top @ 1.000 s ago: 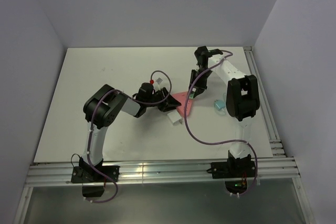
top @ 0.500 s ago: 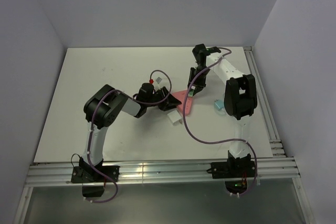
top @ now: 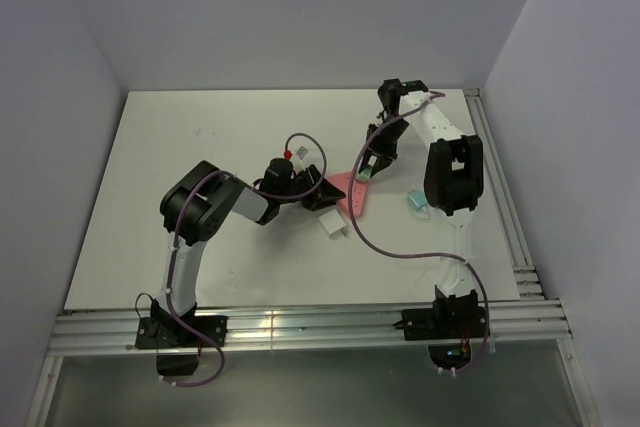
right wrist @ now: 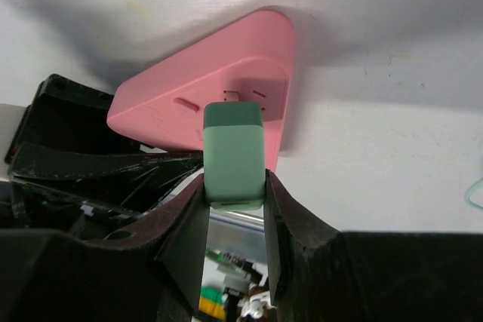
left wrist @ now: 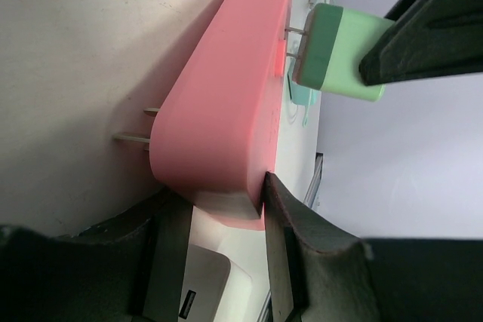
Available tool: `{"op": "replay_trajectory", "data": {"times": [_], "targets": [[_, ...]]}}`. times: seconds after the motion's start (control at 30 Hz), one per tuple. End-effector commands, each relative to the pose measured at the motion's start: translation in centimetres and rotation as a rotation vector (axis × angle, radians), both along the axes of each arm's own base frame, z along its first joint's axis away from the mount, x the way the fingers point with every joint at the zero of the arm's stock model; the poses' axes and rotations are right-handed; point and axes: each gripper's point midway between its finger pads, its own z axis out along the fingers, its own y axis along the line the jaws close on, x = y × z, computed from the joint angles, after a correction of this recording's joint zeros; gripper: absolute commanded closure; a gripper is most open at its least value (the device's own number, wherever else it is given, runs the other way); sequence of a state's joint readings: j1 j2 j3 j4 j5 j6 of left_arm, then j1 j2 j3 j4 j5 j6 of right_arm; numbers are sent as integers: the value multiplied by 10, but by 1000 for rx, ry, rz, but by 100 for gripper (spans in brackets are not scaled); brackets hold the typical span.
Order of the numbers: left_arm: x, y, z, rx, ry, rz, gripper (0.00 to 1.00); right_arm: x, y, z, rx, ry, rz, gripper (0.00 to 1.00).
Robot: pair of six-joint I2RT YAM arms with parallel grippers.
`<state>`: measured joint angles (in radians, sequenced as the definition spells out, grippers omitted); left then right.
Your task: Insert the plug
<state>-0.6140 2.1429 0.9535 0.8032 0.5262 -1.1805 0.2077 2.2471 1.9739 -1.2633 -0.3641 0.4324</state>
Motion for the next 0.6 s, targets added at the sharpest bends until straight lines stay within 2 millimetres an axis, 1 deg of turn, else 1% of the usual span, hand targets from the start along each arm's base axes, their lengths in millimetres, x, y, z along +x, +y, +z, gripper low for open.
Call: {"op": "replay_trajectory", "data": {"times": [0.0, 0.1, 0.17, 0.23, 0.27, 0.3, 0.33, 0.37, 0.4, 0.43, 0.47, 0.5, 0.53, 0.57], "targets": [[-20, 3, -35, 83, 40, -61, 100, 34, -41, -60, -146, -43, -7, 100], [-21, 4, -35, 87, 41, -61, 100, 31, -47, -67, -215, -21, 14, 100], [-22, 4, -35, 85, 43, -65, 100, 32, -42, -65, -243, -31, 34, 100], [-21, 4, -34, 85, 40, -64, 100, 32, -43, -67, -328, -37, 47, 100], [-20, 4, -34, 87, 40, -61, 100, 31, -40, -67, -352, -45, 58, 100], [-21, 3, -34, 83, 41, -65, 100, 27, -27, -67, -361, -50, 76, 100], [-21, 3, -33, 80, 39, -65, 100, 23, -22, -68, -362, -47, 81, 100], [-21, 3, -32, 79, 36, -67, 100, 22, -24, -74, -398, -55, 80, 100], [-21, 3, -33, 84, 40, -69, 100, 23, -30, -74, -456, -76, 72, 100], [-22, 3, -32, 82, 38, -69, 100, 15, -36, -78, -495, -55, 76, 100], [-23, 3, -31, 80, 36, -70, 100, 10, -36, -82, -511, -45, 80, 100], [-23, 4, -32, 82, 38, -70, 100, 5, -33, -80, -523, -58, 84, 100], [-22, 4, -31, 81, 35, -67, 100, 0, -40, -87, -566, -69, 81, 100], [-22, 4, -31, 82, 33, -68, 100, 0, -39, -85, -579, -86, 84, 100]]}}
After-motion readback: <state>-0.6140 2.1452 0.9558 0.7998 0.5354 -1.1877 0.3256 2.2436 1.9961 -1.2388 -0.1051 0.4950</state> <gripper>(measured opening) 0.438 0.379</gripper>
